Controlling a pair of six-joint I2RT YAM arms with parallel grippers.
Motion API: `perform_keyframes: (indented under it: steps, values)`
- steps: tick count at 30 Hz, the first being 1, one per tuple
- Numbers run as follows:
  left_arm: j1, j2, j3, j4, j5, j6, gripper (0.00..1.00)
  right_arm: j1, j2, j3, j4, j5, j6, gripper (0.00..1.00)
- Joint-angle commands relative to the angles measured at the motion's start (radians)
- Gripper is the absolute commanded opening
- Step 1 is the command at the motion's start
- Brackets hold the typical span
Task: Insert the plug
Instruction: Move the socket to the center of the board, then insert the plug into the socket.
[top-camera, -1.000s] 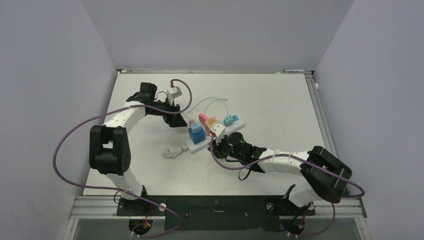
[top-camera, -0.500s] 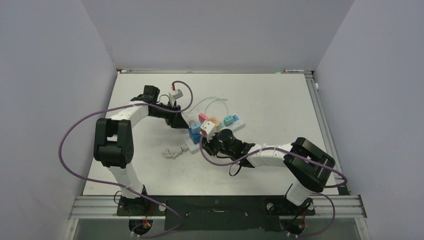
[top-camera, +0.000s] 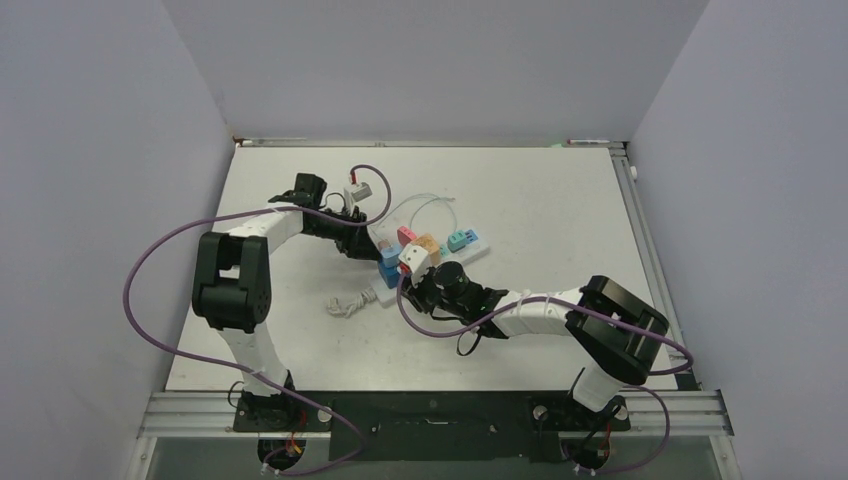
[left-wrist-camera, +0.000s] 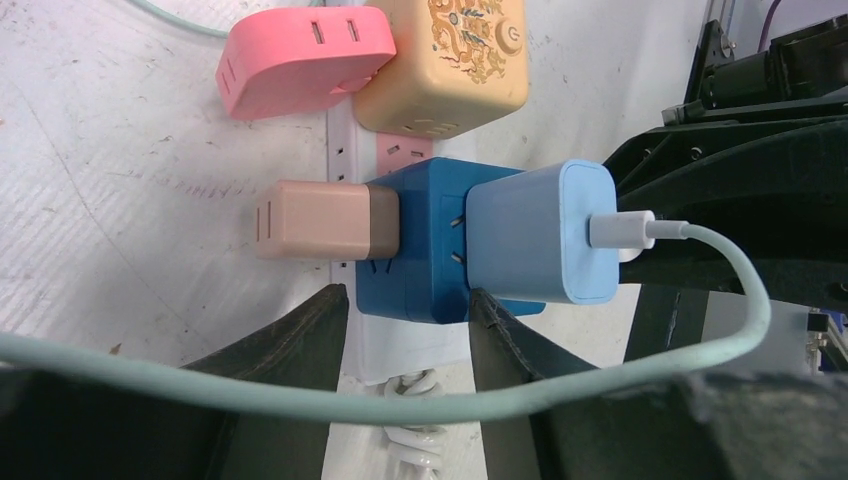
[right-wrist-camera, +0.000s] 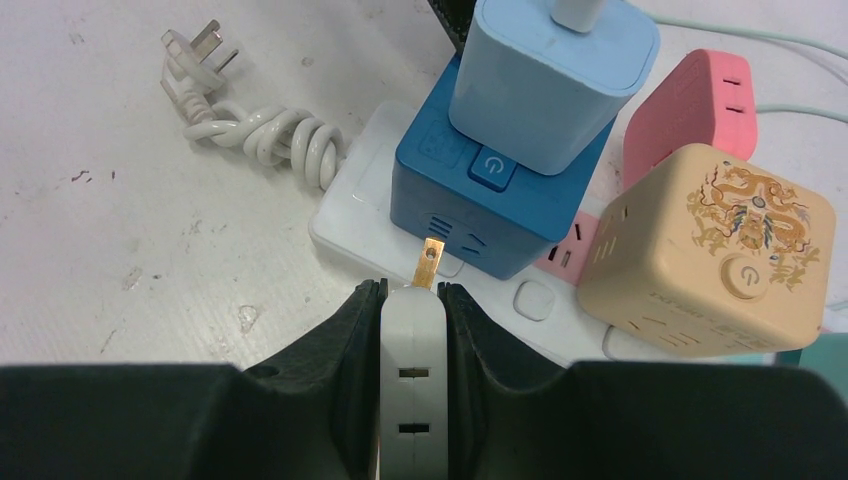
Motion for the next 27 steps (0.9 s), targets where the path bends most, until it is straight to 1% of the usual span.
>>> perform_keyframes:
  steps: [1,4,10,27]
  values:
    - [-0.021,0.015,0.038,0.027,0.038,-0.005,0.41,0.010,-0.010,-0.009,0.091,0.022,-0.017,0.05]
    - [-0.027,0.021,0.034,0.028,0.030,0.000,0.33,0.010,-0.003,-0.009,0.094,0.023,-0.024,0.05]
    - [-0.031,0.022,0.024,0.017,0.031,0.019,0.28,0.009,0.011,0.004,0.083,0.019,-0.034,0.05]
    - [-0.040,0.013,0.005,0.021,0.006,0.034,0.22,0.009,0.067,0.031,0.055,-0.007,-0.035,0.05]
